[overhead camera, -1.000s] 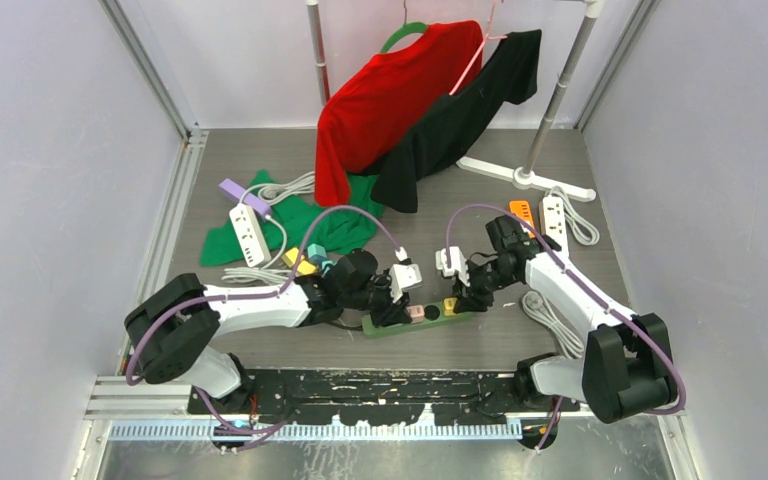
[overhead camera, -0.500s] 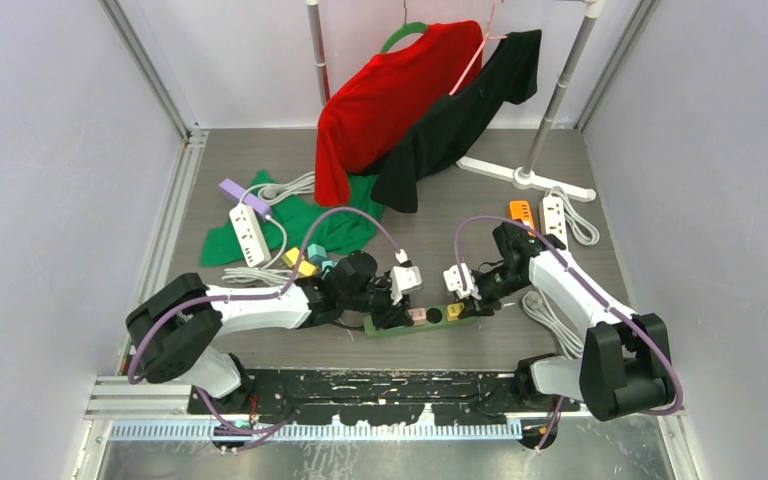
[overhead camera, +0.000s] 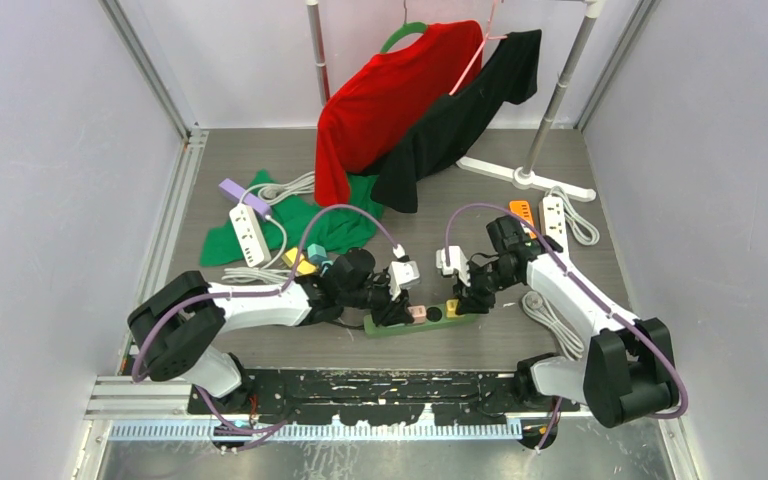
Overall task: Pull the plug off the socket
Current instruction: Remove the plug from the socket.
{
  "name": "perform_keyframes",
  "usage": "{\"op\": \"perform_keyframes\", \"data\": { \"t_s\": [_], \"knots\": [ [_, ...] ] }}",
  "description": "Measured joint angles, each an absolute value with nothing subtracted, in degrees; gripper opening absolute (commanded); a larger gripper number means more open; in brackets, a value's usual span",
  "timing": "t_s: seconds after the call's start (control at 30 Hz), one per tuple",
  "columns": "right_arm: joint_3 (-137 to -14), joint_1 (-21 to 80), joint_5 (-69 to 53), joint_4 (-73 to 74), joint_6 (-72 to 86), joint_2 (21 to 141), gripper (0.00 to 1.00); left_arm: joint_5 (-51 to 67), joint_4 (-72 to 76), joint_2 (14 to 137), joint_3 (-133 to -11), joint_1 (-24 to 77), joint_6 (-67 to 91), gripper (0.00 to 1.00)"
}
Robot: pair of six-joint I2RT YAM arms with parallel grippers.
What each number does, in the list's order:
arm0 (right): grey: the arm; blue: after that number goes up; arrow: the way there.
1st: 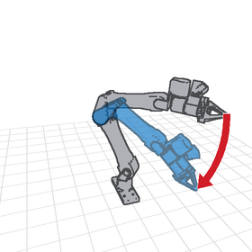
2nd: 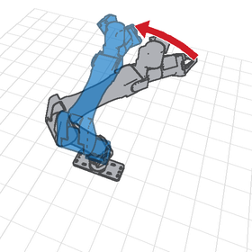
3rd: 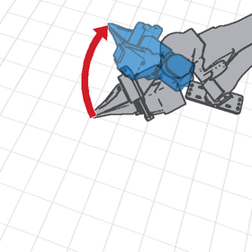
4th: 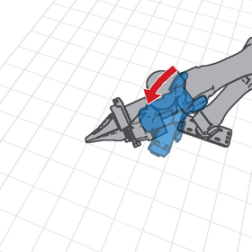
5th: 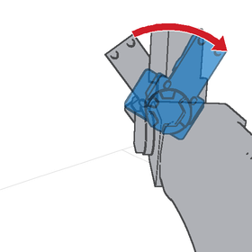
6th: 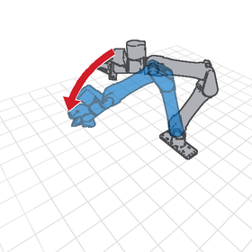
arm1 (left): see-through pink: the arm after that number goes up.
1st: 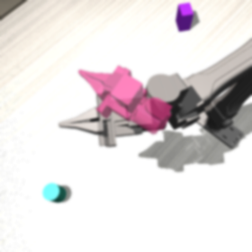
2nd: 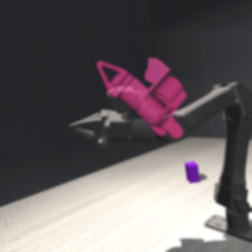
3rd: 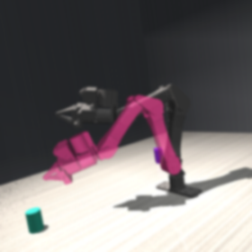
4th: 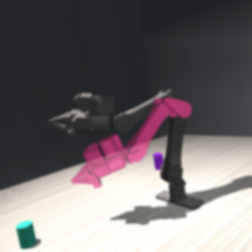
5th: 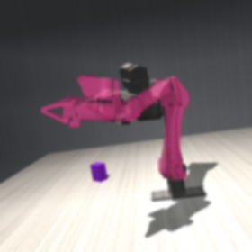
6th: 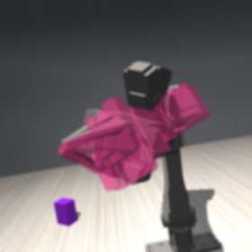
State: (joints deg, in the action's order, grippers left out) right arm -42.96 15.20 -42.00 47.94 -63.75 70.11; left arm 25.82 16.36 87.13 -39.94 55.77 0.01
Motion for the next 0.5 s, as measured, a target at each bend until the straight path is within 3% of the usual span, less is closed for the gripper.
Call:
{"op": "perform_keyframes", "data": {
  "t_s": [0.5],
  "knots": [
    [-44.36, 12.97, -47.18, 59.42, -94.78, 73.45, 0.01, 26.7, 17.61, 87.94, -39.81, 55.88, 0.23, 0.0]
  ]
}}
